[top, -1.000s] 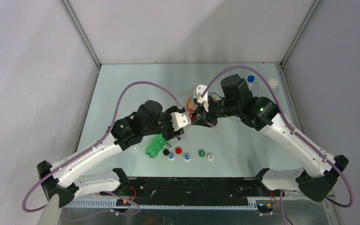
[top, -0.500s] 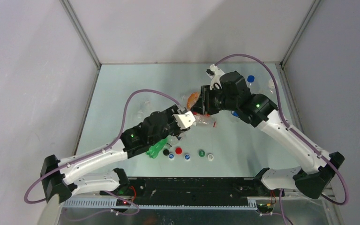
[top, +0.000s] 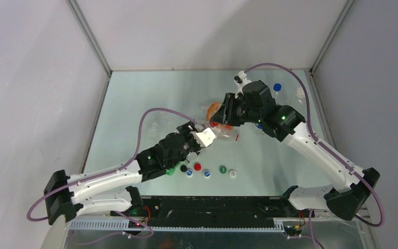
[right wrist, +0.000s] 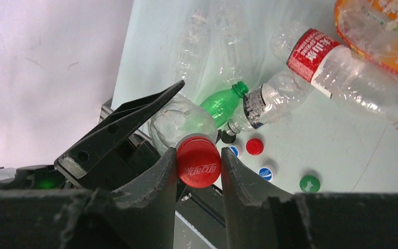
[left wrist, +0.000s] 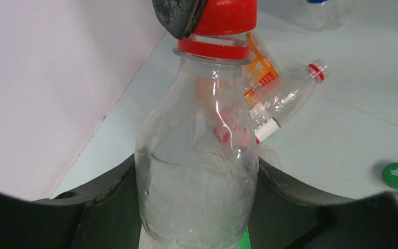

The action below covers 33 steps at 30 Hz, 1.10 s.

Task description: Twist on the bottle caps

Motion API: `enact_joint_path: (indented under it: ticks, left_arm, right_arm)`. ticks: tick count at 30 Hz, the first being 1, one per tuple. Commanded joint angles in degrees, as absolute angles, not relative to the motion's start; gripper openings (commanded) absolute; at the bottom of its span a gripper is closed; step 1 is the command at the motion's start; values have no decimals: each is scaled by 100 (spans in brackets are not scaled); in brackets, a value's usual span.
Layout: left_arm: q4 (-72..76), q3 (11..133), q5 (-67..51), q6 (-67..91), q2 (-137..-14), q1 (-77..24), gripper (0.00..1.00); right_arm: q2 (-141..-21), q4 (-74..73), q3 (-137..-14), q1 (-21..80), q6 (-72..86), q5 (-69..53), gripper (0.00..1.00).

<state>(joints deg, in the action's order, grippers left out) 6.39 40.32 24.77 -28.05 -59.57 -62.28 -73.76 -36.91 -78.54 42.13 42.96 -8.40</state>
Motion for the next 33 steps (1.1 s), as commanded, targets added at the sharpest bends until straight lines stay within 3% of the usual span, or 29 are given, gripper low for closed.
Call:
enact_joint_path:
  ticks: [1,7,11,22,33]
  left_arm:
    - [1389,4185,1392,-2171,-5540,-6087,18]
    - [1263,4063,-507,-1360,-5229,-5329,18]
    - [1106,4165,-994,-1275,-5233,-5175,18]
    - [830,4452,-1041,-1503,-5401,-5159,18]
    - [1842,4168,-54,-1600,-5290,-5373,17]
  right_arm:
    - [-7291,-2919,-7787,4131,3653,-984,0]
    - [-7173,-2642,-7788,3846,2344,-2144,0]
    - [-7094,-2532,-7795,3664,1812,-2860,0]
    - [-7396,-3461,-8244,3692,1161,-3101,0]
    - [-7608,-3524,-8245,3947,2270,-2227,0]
